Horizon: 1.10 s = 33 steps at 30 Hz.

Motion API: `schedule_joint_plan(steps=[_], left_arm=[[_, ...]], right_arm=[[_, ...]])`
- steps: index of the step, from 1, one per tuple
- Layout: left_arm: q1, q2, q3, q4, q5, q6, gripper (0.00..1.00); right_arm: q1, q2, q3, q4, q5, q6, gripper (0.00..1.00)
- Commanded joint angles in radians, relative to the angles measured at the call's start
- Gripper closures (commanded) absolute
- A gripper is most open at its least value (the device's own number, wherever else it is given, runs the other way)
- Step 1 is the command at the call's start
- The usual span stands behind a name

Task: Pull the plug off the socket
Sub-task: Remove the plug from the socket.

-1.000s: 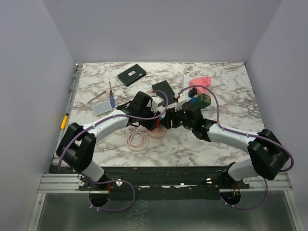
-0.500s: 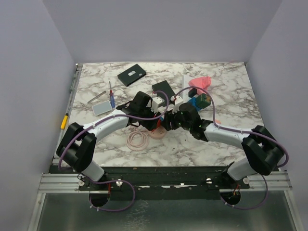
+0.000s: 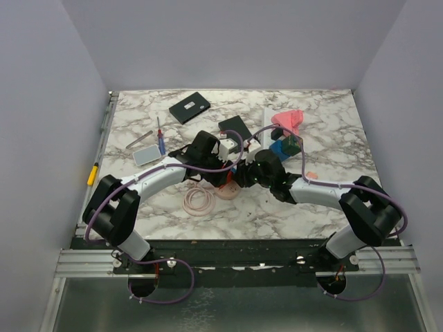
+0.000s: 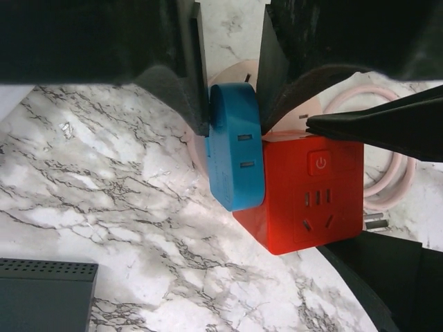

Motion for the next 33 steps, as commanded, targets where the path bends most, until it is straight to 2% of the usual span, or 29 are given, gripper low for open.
schedule_joint_plan(steps=[1,9,10,23,29,33], left_arm=[[-0.01,0.05,0.002,-0.028,0.031,0.006,0.82],[-0.01,0.057,0.001,-0.028,0.007,0.011,0.82],[-0.01,0.059,0.001,-0.028,0.005,0.011,0.82],[-0.009,0.092,0.007,-0.028,-0.02,0.003,0.89],[-0.009,0.096,0.008,-0.028,-0.025,0.0,0.92],[-0.009,0.103,0.008,-0.028,-0.029,-0.002,0.94]], right_arm=[[0.006,0.008,-0.036,0.054,0.034,-0.012,0.69],[0.007,-0.009,-0.084,0.076,0.164,0.02,0.98],[0.006,-0.01,-0.085,0.077,0.17,0.023,1.0],[0.016,-0.074,-0.124,0.132,0.118,0.006,1.0],[0.082,-0.066,-0.105,0.109,0.193,-0.038,1.0],[0.152,-0.033,-0.074,0.081,0.3,-0.067,1.0]])
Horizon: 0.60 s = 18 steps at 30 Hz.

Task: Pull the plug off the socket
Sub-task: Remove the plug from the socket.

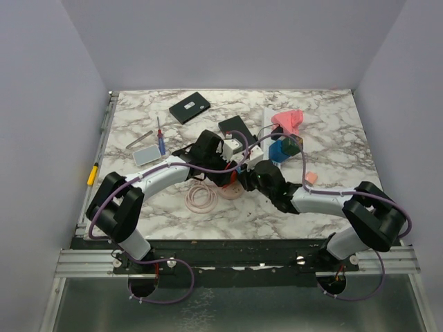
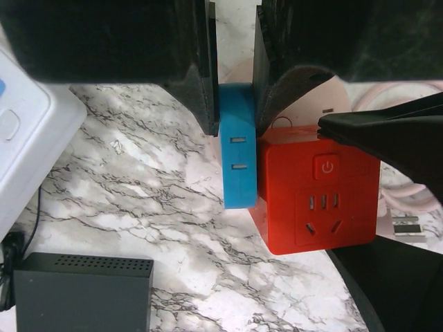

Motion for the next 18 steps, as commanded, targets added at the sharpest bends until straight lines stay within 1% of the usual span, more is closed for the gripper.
schedule_joint_plan(steps=[1,4,8,13,18], left_arm=[[0.002,0.063,-0.019,-0.058,-0.042,-0.031,0.94],[0.002,0.066,-0.019,-0.058,-0.043,-0.031,0.94],[0.002,0.068,-0.02,-0.058,-0.046,-0.03,0.95],[0.002,0.073,-0.023,-0.057,-0.049,-0.025,0.99],[0.002,0.081,-0.025,-0.058,-0.052,-0.024,1.0]], right_arm=[[0.099,0.029,0.044,-0.043,0.099,-0.018,1.0],[0.116,0.046,0.058,-0.053,0.129,-0.01,1.0],[0.116,0.022,0.038,-0.039,0.161,0.038,1.0],[0.109,-0.024,0.011,-0.023,0.191,0.059,1.0],[0.037,-0.063,-0.028,-0.002,0.117,0.13,1.0]])
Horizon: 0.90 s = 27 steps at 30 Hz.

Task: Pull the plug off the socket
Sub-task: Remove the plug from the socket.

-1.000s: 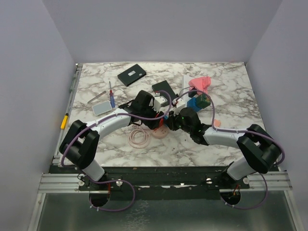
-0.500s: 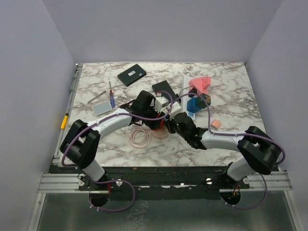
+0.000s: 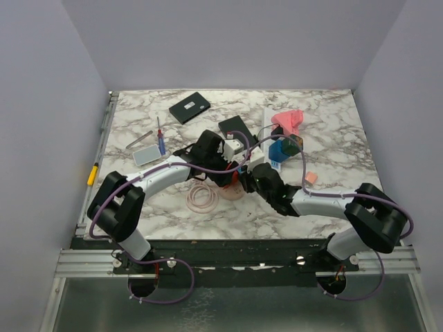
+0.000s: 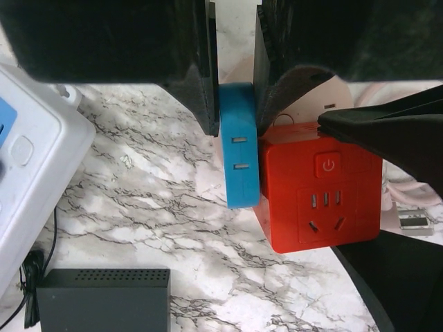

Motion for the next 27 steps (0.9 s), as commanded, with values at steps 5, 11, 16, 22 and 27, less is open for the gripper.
schedule_joint_plan(steps=[5,11,16,22,27], left_arm=[[0.004,0.08,-0.029,-0.062,-0.073,-0.031,1.0],[0.005,0.089,-0.028,-0.062,-0.073,-0.031,1.0],[0.004,0.094,-0.026,-0.061,-0.069,-0.031,1.0],[0.005,0.1,-0.023,-0.062,-0.067,-0.033,1.0],[0.005,0.105,-0.022,-0.064,-0.067,-0.035,1.0]], right_arm=[[-0.115,-0.08,-0.058,0.04,-0.16,0.173,1.0],[-0.133,-0.076,-0.052,0.028,-0.175,0.166,1.0],[-0.13,-0.081,-0.046,0.025,-0.182,0.124,1.0],[-0.075,-0.085,-0.037,0.023,-0.121,0.073,1.0],[0.001,-0.06,-0.013,0.02,-0.036,0.029,1.0]])
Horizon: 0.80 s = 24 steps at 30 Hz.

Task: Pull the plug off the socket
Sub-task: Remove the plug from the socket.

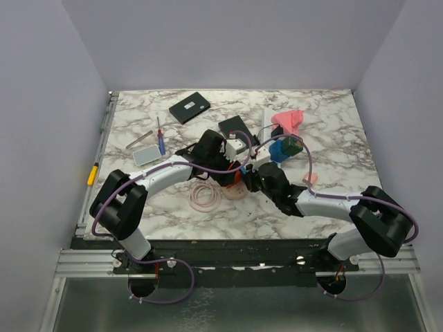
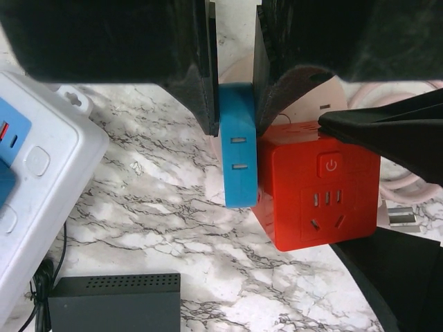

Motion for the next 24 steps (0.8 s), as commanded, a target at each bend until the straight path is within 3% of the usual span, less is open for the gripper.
schedule_joint_plan(steps=[1,15,24], left_arm=[[0.013,0.078,-0.034,-0.098,-0.094,-0.033,1.0],[0.01,0.087,-0.035,-0.099,-0.1,-0.033,1.0],[-0.031,0.112,-0.033,-0.123,-0.173,-0.015,1.0]], right_arm=[[0.086,-0.001,0.038,0.013,0.086,-0.035,1.0],[0.135,-0.007,0.032,0.021,0.219,-0.028,1.0],[-0.018,-0.065,-0.02,0.032,0.039,0.105,1.0]])
